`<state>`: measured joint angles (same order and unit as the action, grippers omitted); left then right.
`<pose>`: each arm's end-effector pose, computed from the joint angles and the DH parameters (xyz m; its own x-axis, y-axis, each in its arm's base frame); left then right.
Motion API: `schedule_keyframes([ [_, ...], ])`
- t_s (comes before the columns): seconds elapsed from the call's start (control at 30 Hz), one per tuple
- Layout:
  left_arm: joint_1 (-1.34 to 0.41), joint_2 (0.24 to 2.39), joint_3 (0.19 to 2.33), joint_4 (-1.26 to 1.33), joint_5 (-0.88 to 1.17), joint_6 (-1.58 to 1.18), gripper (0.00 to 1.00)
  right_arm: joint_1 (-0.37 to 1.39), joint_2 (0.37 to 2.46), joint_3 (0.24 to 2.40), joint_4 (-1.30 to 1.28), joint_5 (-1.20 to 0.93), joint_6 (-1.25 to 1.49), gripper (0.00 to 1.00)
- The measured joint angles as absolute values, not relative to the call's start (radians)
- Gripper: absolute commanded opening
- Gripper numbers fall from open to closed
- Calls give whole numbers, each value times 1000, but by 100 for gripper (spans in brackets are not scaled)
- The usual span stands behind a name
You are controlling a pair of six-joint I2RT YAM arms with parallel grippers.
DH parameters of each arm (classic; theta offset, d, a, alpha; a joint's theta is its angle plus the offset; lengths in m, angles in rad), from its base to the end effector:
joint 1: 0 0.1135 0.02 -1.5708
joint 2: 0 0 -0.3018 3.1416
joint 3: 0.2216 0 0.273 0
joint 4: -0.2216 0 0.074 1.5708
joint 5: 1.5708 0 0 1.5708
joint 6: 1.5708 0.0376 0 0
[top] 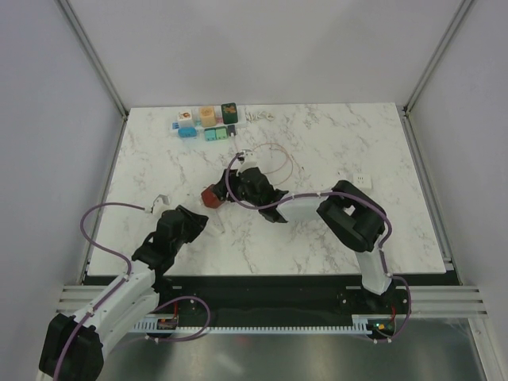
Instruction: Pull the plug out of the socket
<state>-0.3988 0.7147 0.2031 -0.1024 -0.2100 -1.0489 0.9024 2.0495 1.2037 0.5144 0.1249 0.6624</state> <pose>0.1359 -0.0488 0.1694 -0.4578 -0.7271 -0.5116 -0.3492 0.6762 -0.6487 0.3047 0.3784 0.1856 -0.5930 0.2337 -0.7705 -0.4324 0.7148 0.5496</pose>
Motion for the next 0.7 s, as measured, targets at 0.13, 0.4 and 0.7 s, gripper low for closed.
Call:
schedule_keyframes([
  [0.13, -402, 713, 204, -102, -199, -1044, 2, 856, 2046, 1130, 638, -9, 690, 0],
  [0.4, -403, 712, 204, -104, -200, -1042, 2, 807, 2046, 1076, 775, -178, 713, 43],
  [0.7, -401, 707, 204, -110, -207, -1043, 2, 799, 2074, 1113, 702, -208, 688, 84],
])
